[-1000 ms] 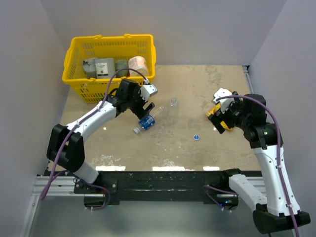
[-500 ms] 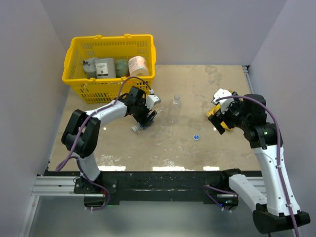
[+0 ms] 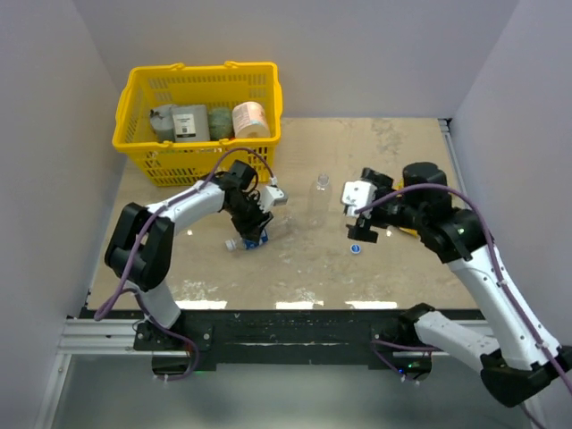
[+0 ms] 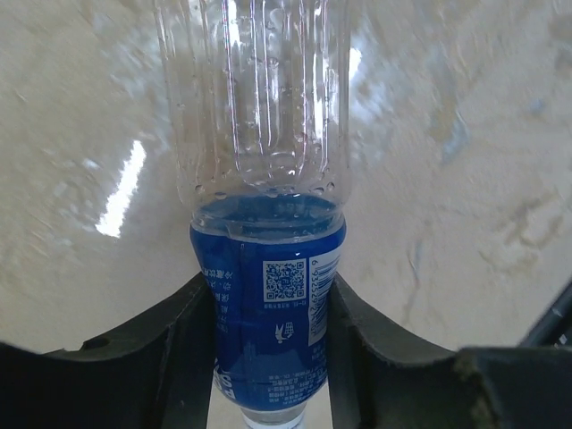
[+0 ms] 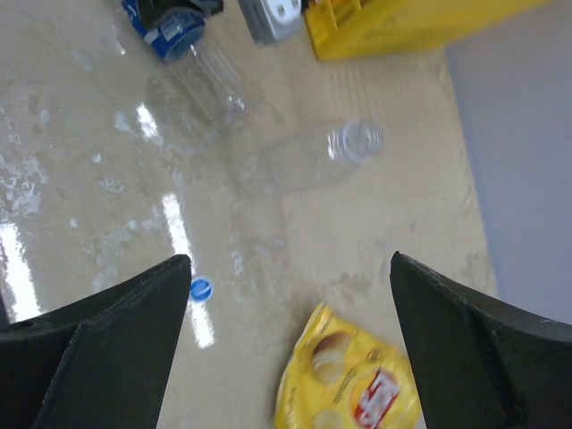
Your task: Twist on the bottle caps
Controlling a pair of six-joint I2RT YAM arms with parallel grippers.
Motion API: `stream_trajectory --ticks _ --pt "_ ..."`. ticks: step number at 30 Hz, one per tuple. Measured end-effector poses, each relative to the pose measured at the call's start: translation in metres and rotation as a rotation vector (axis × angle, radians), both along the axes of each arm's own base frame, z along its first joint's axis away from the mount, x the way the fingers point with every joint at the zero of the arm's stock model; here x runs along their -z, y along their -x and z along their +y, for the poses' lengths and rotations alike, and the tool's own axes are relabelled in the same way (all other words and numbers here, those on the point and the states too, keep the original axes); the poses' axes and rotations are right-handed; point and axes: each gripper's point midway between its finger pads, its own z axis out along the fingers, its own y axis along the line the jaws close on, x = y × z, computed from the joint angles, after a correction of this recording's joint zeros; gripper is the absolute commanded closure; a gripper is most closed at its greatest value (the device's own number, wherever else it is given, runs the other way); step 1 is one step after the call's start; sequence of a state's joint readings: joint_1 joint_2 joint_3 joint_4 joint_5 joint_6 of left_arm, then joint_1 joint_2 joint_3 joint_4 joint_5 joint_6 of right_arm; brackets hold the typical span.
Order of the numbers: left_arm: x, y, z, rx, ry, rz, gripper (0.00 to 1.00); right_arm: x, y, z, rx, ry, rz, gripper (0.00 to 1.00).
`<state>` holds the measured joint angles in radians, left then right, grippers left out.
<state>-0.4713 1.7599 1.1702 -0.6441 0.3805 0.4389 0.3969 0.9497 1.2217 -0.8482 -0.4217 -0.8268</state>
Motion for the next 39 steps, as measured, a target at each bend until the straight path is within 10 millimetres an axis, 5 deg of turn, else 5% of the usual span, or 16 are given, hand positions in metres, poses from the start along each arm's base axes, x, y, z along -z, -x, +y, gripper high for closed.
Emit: stream_trajectory --ticks 8,13,18,28,39 --pt "-0.048 0.055 0.026 -0.01 0.023 0.209 0.68 0.01 0.037 0.119 -0.467 0.105 -0.281 0.06" --pt "-0.09 0.052 0.02 -0.078 0.156 0.272 0.68 0.051 0.079 0.182 -0.673 0.148 -0.365 0.03" --pt "-0.12 0.047 0.012 -0.11 0.275 0.306 0.67 0.083 0.066 0.22 -0.619 0.171 -0.358 0.06" --pt "-0.135 0.058 0.004 -0.101 0.353 0.362 0.66 0.087 0.018 0.239 -0.422 0.192 -0.483 0.09" --pt "-0.143 0.065 0.001 -0.067 0.385 0.381 0.63 0.089 0.003 0.235 -0.4 0.211 -0.59 0.47"
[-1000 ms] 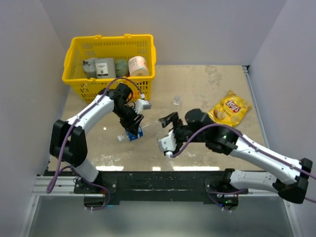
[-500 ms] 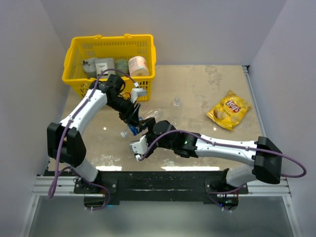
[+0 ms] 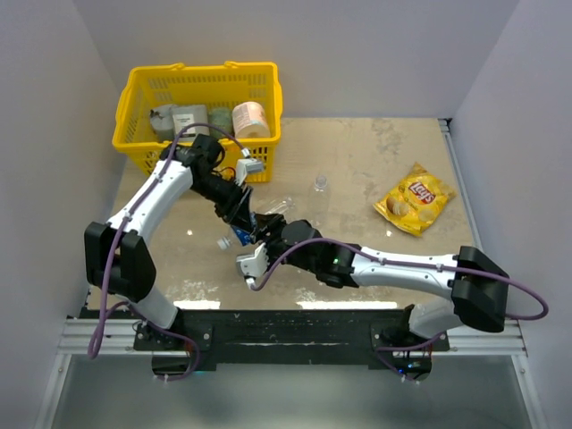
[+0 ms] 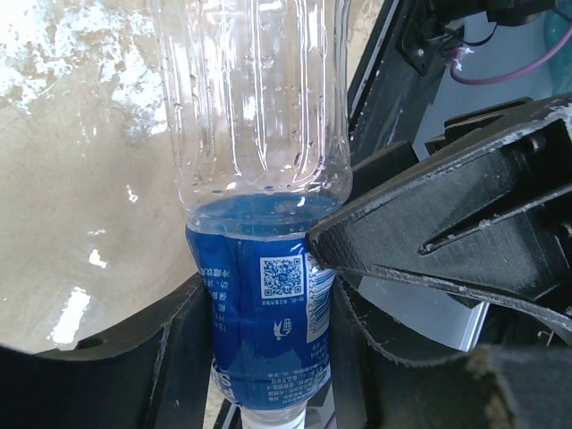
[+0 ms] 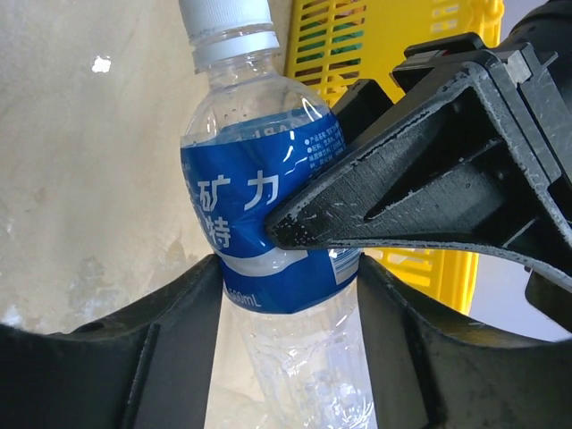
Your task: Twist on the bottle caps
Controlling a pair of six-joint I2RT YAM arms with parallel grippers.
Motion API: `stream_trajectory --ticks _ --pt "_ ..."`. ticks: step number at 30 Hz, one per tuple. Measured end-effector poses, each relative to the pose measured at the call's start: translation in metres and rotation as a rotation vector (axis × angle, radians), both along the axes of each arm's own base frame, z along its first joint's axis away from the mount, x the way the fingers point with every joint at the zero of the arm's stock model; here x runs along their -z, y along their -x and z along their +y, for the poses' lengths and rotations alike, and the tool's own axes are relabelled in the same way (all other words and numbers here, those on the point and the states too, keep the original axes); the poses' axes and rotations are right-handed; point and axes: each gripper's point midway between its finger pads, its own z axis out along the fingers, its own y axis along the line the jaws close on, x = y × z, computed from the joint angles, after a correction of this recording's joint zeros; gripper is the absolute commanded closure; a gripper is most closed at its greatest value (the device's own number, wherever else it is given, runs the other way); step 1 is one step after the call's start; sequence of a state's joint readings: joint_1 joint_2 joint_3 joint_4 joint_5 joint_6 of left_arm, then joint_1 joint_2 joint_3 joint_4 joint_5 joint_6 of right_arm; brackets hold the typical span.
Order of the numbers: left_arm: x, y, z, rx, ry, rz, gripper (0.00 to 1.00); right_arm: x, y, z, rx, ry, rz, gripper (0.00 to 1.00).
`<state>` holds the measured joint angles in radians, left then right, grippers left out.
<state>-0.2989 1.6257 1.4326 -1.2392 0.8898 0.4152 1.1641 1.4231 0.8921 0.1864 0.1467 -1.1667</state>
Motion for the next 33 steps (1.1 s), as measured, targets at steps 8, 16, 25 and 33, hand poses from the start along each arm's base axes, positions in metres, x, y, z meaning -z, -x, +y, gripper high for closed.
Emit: stream_trajectory --ticks 8,16,25,33 --pt "-0.001 -0.012 0.007 0.001 -0.02 -0.041 0.59 0.0 -0.013 0.008 0.008 0.01 -0.026 0.57" --pt "-0.013 -0.017 0.006 -0.006 -0.015 -0.048 0.2 -0.012 -0.015 0.003 0.016 0.003 -0.011 0.75" --pt "-0.196 -0.112 0.008 -0.178 0.057 -0.674 0.0 -0.099 -0.035 -0.027 0.142 -0.26 0.31 0.76" --pt "-0.311 -0.138 0.075 -0.6 -0.071 -1.171 0.0 -0.195 -0.058 -0.12 0.242 -0.714 0.522 0.76"
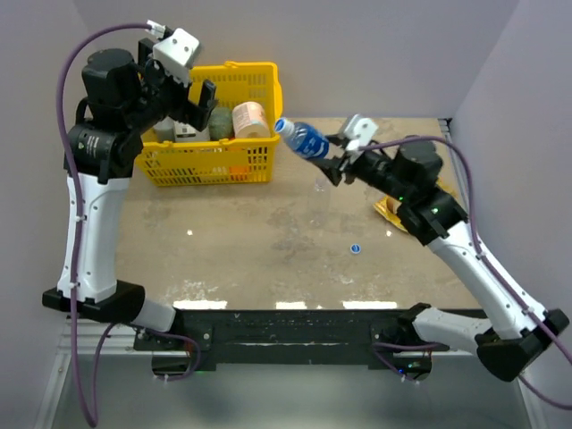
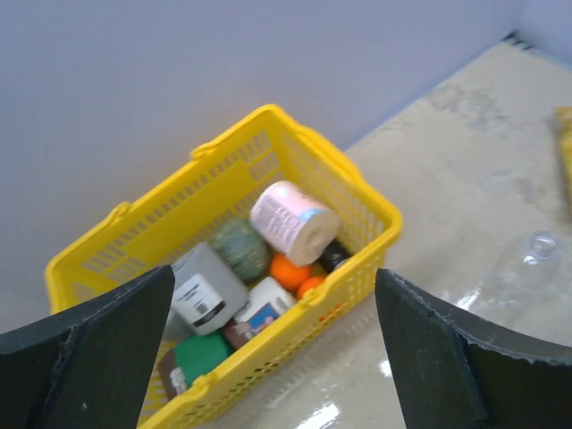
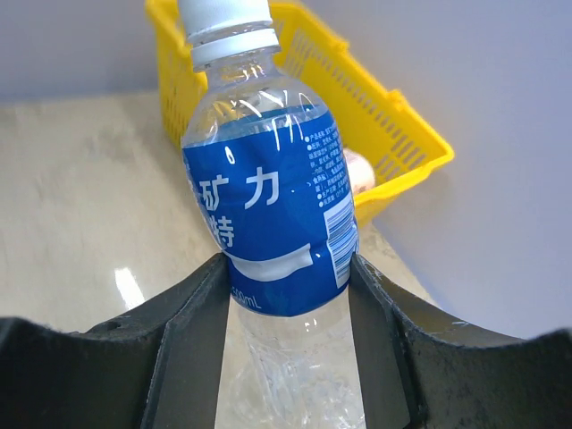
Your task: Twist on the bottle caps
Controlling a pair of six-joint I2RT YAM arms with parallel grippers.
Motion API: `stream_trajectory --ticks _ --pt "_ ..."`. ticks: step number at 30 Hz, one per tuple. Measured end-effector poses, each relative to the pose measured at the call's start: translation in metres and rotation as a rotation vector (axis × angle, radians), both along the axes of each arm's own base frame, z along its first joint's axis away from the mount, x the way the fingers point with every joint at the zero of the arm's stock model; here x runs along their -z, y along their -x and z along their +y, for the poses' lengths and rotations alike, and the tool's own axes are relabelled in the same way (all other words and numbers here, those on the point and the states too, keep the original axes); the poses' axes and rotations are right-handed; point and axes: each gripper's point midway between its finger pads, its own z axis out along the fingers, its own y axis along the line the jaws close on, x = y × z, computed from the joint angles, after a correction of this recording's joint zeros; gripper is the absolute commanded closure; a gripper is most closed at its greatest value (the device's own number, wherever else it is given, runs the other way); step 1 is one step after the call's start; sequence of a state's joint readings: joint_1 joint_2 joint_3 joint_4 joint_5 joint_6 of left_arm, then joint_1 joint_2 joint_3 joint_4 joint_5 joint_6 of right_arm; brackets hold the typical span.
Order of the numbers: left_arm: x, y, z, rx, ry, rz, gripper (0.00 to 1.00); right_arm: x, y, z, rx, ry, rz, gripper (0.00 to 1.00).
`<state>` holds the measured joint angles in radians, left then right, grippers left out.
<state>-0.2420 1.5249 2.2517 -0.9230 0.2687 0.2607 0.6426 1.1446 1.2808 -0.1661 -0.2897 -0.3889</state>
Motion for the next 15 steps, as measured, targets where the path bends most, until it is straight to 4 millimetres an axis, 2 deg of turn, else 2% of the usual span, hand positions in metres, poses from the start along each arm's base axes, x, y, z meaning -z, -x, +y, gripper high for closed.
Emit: stream_trajectory --ticks 4,5,7,8,10,12,13,15 --pt "0.031 -0.012 0.025 -0.14 -0.052 -0.004 0.0 -0.04 -0.019 -0.054 0.086 -0.199 0.004 0.76" --pt "0.042 -0.016 0.029 -0.163 -0.062 0.013 0.0 -0.045 -0.029 -0.072 0.125 -0.242 0.004 0.76" --pt "0.055 -0.028 0.032 -0.195 -0.073 0.038 0.0 -0.038 -0.048 -0.1 0.184 -0.3 0.026 0.76" --pt "0.058 -0.035 0.031 -0.202 -0.077 0.041 0.0 -0.03 -0.061 -0.115 0.212 -0.328 0.043 0.76" --pt "0.064 -0.046 0.029 -0.205 -0.079 0.043 0.0 0.0 -0.084 -0.136 0.253 -0.373 0.102 0.75" --pt "0.07 -0.053 0.029 -0.211 -0.085 0.049 0.0 0.04 -0.107 -0.147 0.283 -0.404 0.181 0.75" --pt "0.072 -0.056 0.029 -0.214 -0.089 0.05 0.0 0.07 -0.119 -0.15 0.291 -0.419 0.247 0.75" --pt "0.074 -0.063 0.029 -0.217 -0.101 0.043 0.0 0.117 -0.132 -0.148 0.296 -0.436 0.348 0.74"
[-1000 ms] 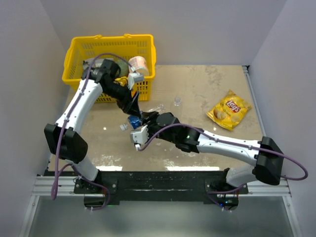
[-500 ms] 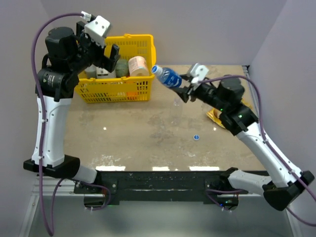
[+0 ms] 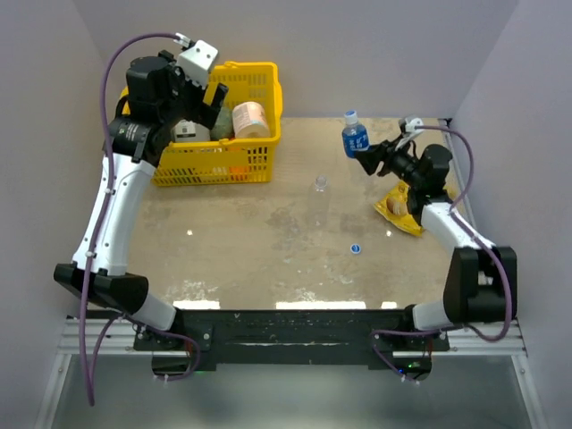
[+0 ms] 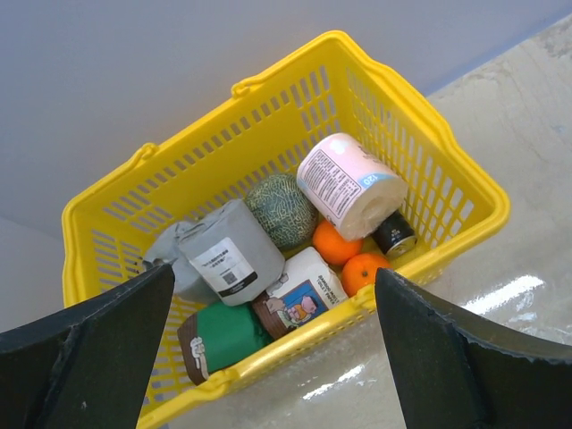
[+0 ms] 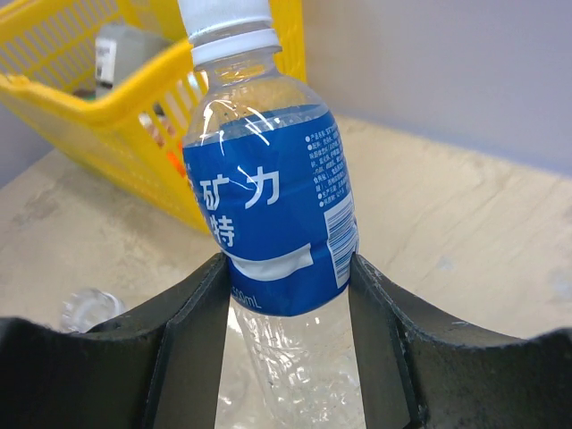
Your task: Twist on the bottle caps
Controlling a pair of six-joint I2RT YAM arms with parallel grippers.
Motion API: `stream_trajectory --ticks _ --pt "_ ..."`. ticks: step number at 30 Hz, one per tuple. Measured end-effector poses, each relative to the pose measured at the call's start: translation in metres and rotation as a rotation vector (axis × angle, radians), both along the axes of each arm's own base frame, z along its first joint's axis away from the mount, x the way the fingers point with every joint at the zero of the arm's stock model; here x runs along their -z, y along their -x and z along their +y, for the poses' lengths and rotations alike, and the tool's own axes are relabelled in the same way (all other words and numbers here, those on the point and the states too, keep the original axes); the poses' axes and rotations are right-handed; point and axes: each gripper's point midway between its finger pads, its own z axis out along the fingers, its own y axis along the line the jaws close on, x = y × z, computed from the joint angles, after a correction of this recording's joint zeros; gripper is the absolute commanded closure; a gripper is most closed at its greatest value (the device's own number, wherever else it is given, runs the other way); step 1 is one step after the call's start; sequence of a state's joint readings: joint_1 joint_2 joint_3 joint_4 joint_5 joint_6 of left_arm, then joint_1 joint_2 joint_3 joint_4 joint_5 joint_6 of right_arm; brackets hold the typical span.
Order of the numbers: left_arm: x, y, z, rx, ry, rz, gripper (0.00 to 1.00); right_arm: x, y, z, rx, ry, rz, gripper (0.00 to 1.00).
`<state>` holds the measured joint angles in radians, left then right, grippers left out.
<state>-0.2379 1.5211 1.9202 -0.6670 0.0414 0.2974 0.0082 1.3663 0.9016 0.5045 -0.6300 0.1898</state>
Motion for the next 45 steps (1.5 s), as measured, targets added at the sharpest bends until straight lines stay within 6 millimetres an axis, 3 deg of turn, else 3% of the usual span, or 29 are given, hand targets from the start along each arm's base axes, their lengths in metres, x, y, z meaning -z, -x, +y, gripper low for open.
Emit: stream_trajectory --ticks 4,7,11,13,16,20,24,29,39,45 --pt "0.007 -0.012 -0.006 0.013 -0.019 -0.004 0.0 0.072 -0.019 0.008 -0.038 -0.053 0.129 0.74" --pt "0.009 -0.029 -0.027 0.071 -0.024 -0.019 0.0 0.092 -0.031 0.009 -0.043 -0.067 0.134 0.74" --pt "0.004 -0.061 -0.09 0.189 0.004 -0.072 0.02 0.093 -0.041 0.009 -0.047 -0.061 0.065 0.71" --pt "0.009 -0.073 -0.129 0.25 0.033 -0.078 0.03 0.09 -0.044 0.009 -0.048 -0.048 0.022 0.71" --pt "0.03 -0.09 -0.172 0.293 0.075 -0.065 0.04 0.089 -0.048 0.008 -0.045 -0.027 -0.021 0.71" --pt "0.063 -0.126 -0.202 0.286 0.127 -0.042 0.13 0.099 -0.049 0.007 -0.044 -0.007 -0.041 0.69" --pt "0.103 -0.154 -0.216 0.286 0.137 -0.028 0.27 0.109 -0.051 0.007 -0.041 0.009 -0.051 0.69" --pt "0.15 -0.151 -0.236 0.333 0.118 0.019 0.49 0.111 -0.05 0.006 -0.037 0.016 -0.063 0.69" --pt "0.158 -0.119 -0.316 0.479 0.12 -0.043 0.51 0.105 -0.05 0.007 -0.043 0.022 -0.098 0.68" --pt "0.179 -0.12 -0.32 0.481 0.111 -0.013 0.52 0.11 -0.047 0.008 -0.062 0.035 -0.086 0.65"
